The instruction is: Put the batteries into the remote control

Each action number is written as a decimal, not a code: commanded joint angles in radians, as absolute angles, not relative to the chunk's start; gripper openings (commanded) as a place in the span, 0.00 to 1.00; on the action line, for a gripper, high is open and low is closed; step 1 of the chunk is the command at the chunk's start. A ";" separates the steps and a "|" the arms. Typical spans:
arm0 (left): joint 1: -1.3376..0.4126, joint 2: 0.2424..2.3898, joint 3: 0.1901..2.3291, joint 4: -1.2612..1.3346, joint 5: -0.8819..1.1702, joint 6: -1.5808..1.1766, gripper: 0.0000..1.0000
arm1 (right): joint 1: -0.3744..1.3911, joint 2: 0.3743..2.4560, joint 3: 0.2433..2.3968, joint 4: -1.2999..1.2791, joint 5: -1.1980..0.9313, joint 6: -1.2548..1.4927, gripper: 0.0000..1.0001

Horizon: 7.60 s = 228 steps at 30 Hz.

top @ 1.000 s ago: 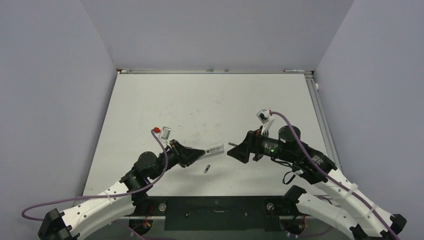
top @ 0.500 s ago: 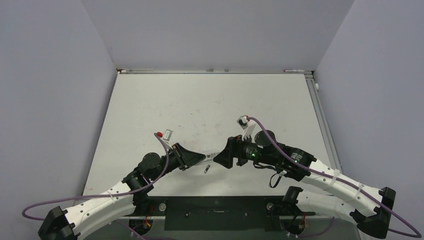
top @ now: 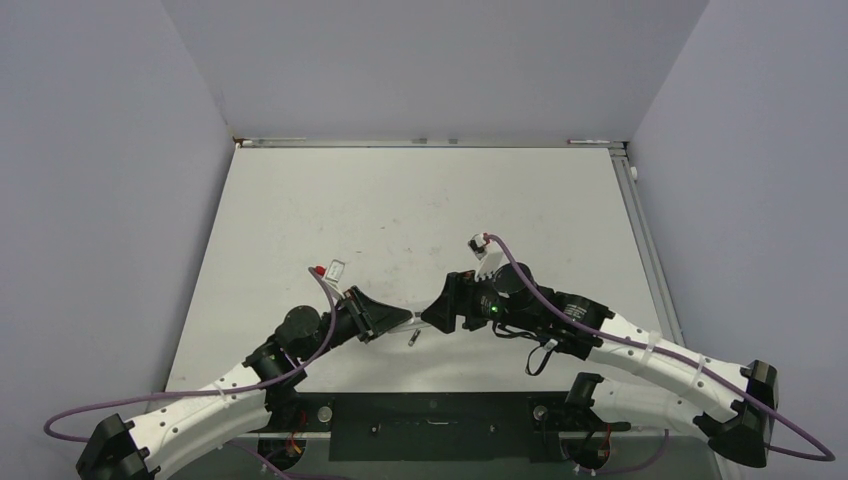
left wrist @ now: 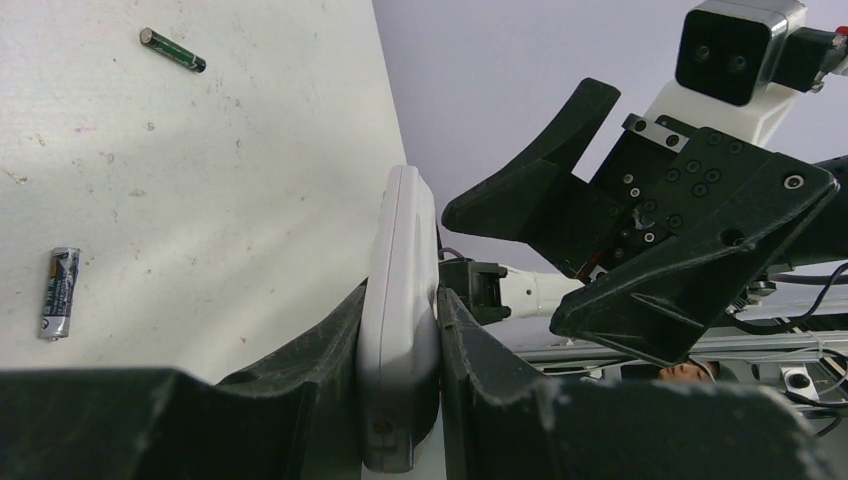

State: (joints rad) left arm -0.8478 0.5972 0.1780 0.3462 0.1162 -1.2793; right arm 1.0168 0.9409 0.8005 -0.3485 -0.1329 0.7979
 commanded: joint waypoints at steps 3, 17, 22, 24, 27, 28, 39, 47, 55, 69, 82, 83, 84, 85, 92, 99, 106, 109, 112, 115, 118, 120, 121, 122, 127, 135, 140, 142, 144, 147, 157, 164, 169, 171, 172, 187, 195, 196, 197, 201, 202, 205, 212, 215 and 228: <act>-0.841 0.605 0.203 0.359 0.147 -1.295 0.00 | 1.037 0.955 0.805 -0.308 -0.078 0.810 0.73; -0.841 0.624 0.232 0.340 0.167 -1.296 0.00 | 1.079 1.022 0.833 -0.330 -0.025 0.804 0.73; -0.842 0.626 0.240 0.334 0.169 -1.295 0.00 | 1.094 1.040 0.845 -0.344 -0.005 0.803 0.73; -0.841 0.624 0.241 0.331 0.170 -1.296 0.00 | 1.100 1.048 0.851 -0.356 -0.003 0.803 0.73; -0.841 0.619 0.244 0.329 0.170 -1.298 0.00 | 1.111 1.057 0.859 -0.381 0.052 0.803 0.73; -0.841 0.617 0.245 0.327 0.171 -1.298 0.00 | 1.114 1.059 0.859 -0.385 0.058 0.805 0.73; -0.841 0.623 0.246 0.358 0.189 -1.313 0.00 | 1.143 1.099 0.856 -0.368 0.077 0.818 0.73; -0.842 0.640 0.240 0.387 0.207 -1.321 0.00 | 1.153 1.120 0.856 -0.367 0.094 0.823 0.73; -0.844 0.642 0.250 0.398 0.217 -1.325 0.00 | 1.153 1.129 0.838 -0.351 0.107 0.836 0.73; -0.843 0.664 0.241 0.455 0.240 -1.370 0.00 | 1.148 1.087 0.747 -0.203 0.017 0.888 0.73; -0.843 0.671 0.243 0.447 0.236 -1.375 0.00 | 1.106 0.993 0.644 -0.035 -0.112 0.929 0.73; -0.844 0.671 0.245 0.441 0.236 -1.374 0.00 | 1.106 0.987 0.640 -0.020 -0.117 0.932 0.73; -0.844 0.673 0.247 0.435 0.235 -1.372 0.00 | 1.104 0.982 0.637 -0.012 -0.121 0.935 0.73; -0.844 0.676 0.250 0.431 0.236 -1.371 0.00 | 1.104 0.978 0.635 -0.009 -0.123 0.937 0.73; -0.848 0.692 0.269 0.400 0.231 -1.356 0.00 | 1.102 0.957 0.629 0.034 -0.132 0.942 0.72; -0.860 0.710 0.293 0.348 0.215 -1.328 0.00 | 1.102 0.950 0.641 0.040 -0.139 0.932 0.72; -0.861 0.726 0.299 0.313 0.200 -1.315 0.00 | 1.103 0.940 0.653 0.026 -0.131 0.924 0.72; -0.861 0.727 0.304 0.295 0.193 -1.308 0.00 | 1.103 0.932 0.656 0.020 -0.125 0.922 0.72; -0.862 0.730 0.307 0.282 0.189 -1.301 0.00 | 1.103 0.923 0.658 0.016 -0.121 0.920 0.72; -0.861 0.736 0.310 0.277 0.187 -1.299 0.00 | 1.103 0.916 0.658 0.014 -0.118 0.920 0.72; -0.864 0.743 0.311 0.273 0.186 -1.298 0.00 | 1.102 0.912 0.660 0.011 -0.117 0.919 0.71; -0.866 0.746 0.313 0.270 0.184 -1.297 0.00 | 1.103 0.911 0.661 0.007 -0.115 0.918 0.71; -0.866 0.748 0.314 0.269 0.182 -1.295 0.00 | 1.103 0.912 0.661 0.006 -0.115 0.917 0.71; -0.868 0.750 0.316 0.267 0.180 -1.295 0.00 | 1.103 0.911 0.661 0.006 -0.114 0.918 0.71; -0.873 0.760 0.323 0.251 0.173 -1.289 0.00 | 1.103 0.904 0.663 0.008 -0.112 0.919 0.71; -0.879 0.769 0.330 0.229 0.160 -1.282 0.00 | 1.104 0.900 0.664 0.015 -0.116 0.920 0.71; -0.885 0.779 0.336 0.215 0.154 -1.277 0.00 | 1.104 0.895 0.667 0.020 -0.120 0.923 0.71; -0.888 0.780 0.340 0.206 0.147 -1.273 0.00 | 1.104 0.895 0.671 0.017 -0.120 0.921 0.71; -0.890 0.782 0.344 0.194 0.140 -1.268 0.00 | 1.106 0.894 0.673 0.016 -0.120 0.920 0.70; -0.891 0.785 0.350 0.178 0.133 -1.262 0.00 | 1.106 0.896 0.676 0.017 -0.120 0.919 0.70; -0.894 0.788 0.367 0.133 0.114 -1.246 0.00 | 1.109 0.892 0.683 0.005 -0.111 0.913 0.70; -0.893 0.787 0.365 0.160 0.123 -1.253 0.00 | 1.109 0.907 0.677 0.003 -0.100 0.908 0.70; -0.893 0.782 0.361 0.164 0.118 -1.259 0.00 | 1.109 0.916 0.666 -0.042 -0.082 0.904 0.70; -0.893 0.782 0.358 0.169 0.114 -1.261 0.00 | 1.109 0.915 0.662 -0.047 -0.076 0.904 0.70; -0.893 0.784 0.356 0.171 0.113 -1.262 0.00 | 1.109 0.914 0.661 -0.049 -0.073 0.904 0.70; -0.893 0.890 0.433 0.172 0.095 -1.187 0.00 | 1.108 0.880 0.629 -0.086 -0.033 0.907 0.70; -0.894 0.954 0.508 0.144 0.082 -1.115 0.00 | 1.103 0.860 0.625 -0.153 0.048 0.895 0.70; -0.894 0.962 0.514 0.144 0.079 -1.107 0.00 | 1.102 0.856 0.623 -0.163 0.057 0.895 0.70; -0.893 0.970 0.521 0.143 0.077 -1.100 0.00 | 1.100 0.853 0.621 -0.169 0.063 0.893 0.70; -0.894 1.004 0.543 0.149 0.074 -1.075 0.00 | 1.095 0.835 0.607 -0.191 0.088 0.893 0.70; -0.894 1.013 0.549 0.150 0.072 -1.069 0.00 | 1.094 0.831 0.602 -0.196 0.093 0.892 0.70; -0.896 1.040 0.563 0.149 0.068 -1.052 0.00 | 1.083 0.817 0.588 -0.216 0.112 0.891 0.70; -0.901 1.104 0.599 0.133 0.049 -1.007 0.00 | 1.064 0.784 0.565 -0.268 0.139 0.887 0.70; -0.908 1.124 0.623 0.106 0.020 -0.971 0.00 | 1.056 0.772 0.557 -0.283 0.143 0.882 0.70; -0.928 1.148 0.690 0.003 -0.085 -0.878 0.00 | 1.035 0.756 0.548 -0.314 0.142 0.873 0.70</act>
State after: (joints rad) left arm -0.9226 1.1564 0.6353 0.0154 -0.0406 -0.9215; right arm 1.0416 0.7685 0.5499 -0.3172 0.1177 0.8871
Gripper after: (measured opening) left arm 0.229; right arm 0.702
